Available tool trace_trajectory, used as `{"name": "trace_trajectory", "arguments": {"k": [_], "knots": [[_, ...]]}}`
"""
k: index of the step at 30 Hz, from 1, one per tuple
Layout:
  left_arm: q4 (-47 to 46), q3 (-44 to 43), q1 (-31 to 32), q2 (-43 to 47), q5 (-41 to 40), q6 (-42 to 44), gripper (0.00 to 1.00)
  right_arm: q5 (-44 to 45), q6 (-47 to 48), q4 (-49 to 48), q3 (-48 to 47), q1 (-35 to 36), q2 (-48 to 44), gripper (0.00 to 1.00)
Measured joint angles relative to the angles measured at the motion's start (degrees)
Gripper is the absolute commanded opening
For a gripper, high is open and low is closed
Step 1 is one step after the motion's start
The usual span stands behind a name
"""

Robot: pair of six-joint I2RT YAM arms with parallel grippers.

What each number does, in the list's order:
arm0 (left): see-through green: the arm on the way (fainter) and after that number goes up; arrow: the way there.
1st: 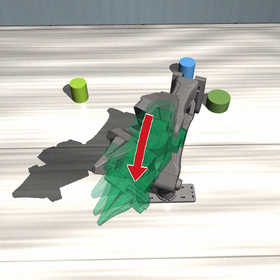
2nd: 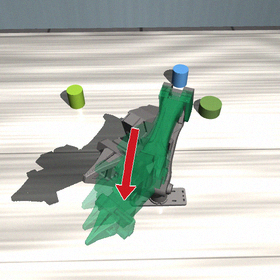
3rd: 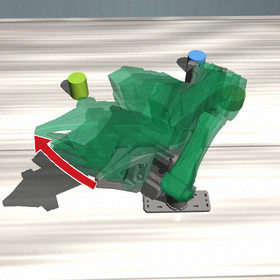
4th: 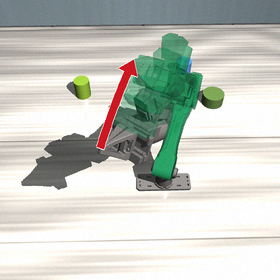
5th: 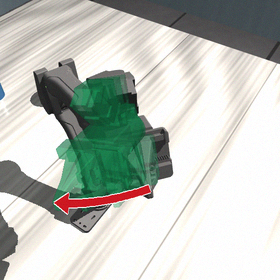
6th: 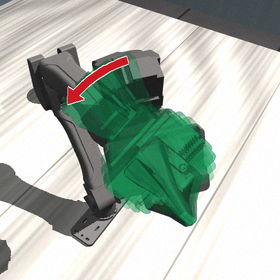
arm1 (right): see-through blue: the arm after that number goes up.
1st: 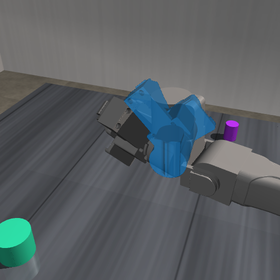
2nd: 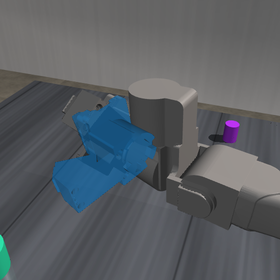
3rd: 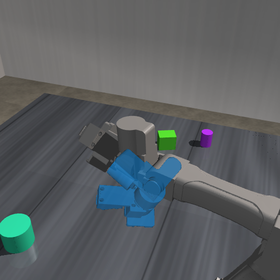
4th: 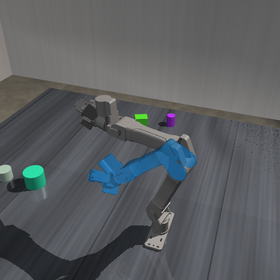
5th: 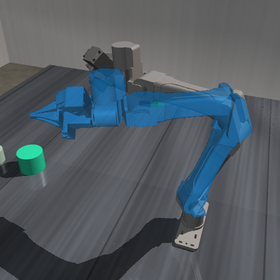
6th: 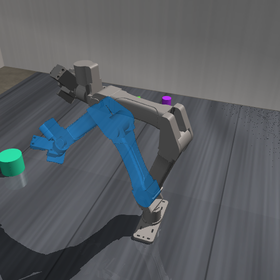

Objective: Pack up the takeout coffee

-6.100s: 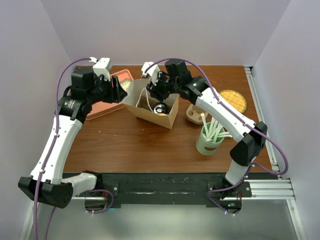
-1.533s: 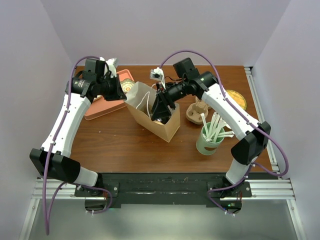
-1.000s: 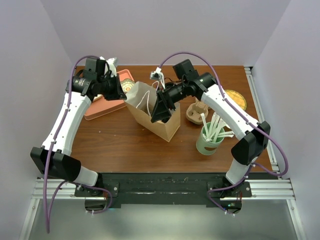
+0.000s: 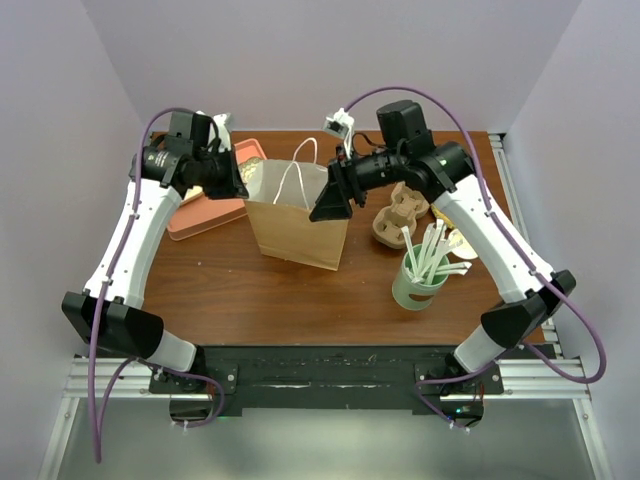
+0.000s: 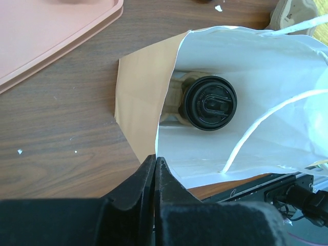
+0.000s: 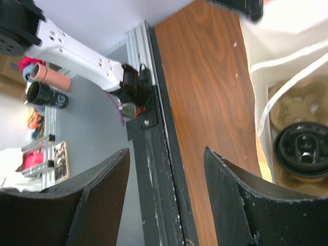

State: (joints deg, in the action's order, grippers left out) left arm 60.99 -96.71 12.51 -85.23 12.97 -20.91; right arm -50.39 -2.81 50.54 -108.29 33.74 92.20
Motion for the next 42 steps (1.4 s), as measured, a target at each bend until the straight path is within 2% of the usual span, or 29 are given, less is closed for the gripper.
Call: {"name": "trace_trajectory", "arguments": {"k": [3, 7, 10, 11, 12, 15, 18, 24, 28, 33, 37, 42], "knots": [[0.22, -0.09, 0.0, -0.04, -0.22, 0.17, 0.25, 2.93, -2.25, -1.88, -0.46, 0.0, -1.14, 0.63], [0.74, -0.9, 0.0, -0.26, -0.5, 0.5, 0.41, 11.06, -6.93, -2.89, -2.91, -0.04, -0.57, 0.62], [1.03, -2.99, -0.02, -0.83, -0.92, 1.11, 0.64, 20.2, -9.64, -2.19, -7.52, -0.04, 1.05, 0.59], [1.05, -4.04, -0.02, -1.07, -1.07, 1.2, 0.9, 23.45, -10.49, -2.1, -8.7, -0.04, 1.22, 0.59], [0.96, -5.05, -0.02, -1.27, -1.22, 1.31, 1.0, 27.36, -11.63, -1.81, -9.46, -0.04, 1.16, 0.59], [0.79, -7.78, -0.13, -1.46, -1.31, 1.66, 1.0, 39.34, -15.67, 0.44, -10.54, -0.04, 0.09, 0.53], [-0.48, -9.14, -0.13, -1.31, -0.9, 1.55, 1.0, 51.36, -20.37, 6.73, -10.75, -0.04, -1.81, 0.53], [-2.78, -9.18, -0.24, 0.17, 0.57, -1.22, 1.0, 64.96, -26.32, 19.54, -8.81, -0.11, -5.07, 0.55], [-5.29, -7.63, -2.67, 3.56, 5.18, -6.99, 1.0, 69.66, -28.13, 23.37, -1.64, -0.11, -7.19, 0.54], [-10.38, 1.18, -5.95, 10.27, 15.41, -12.9, 1.0, 71.73, -28.06, 25.57, 7.45, -0.11, -7.87, 0.52], [-11.13, 7.15, -5.86, 12.81, 21.79, -13.88, 1.0, 71.89, -27.87, 25.64, 12.0, -0.11, -8.04, 0.52], [-9.27, 8.2, -6.38, 12.63, 24.7, -12.83, 1.0, 71.84, -26.51, 23.08, 19.26, -0.11, -10.49, 0.51]]}}
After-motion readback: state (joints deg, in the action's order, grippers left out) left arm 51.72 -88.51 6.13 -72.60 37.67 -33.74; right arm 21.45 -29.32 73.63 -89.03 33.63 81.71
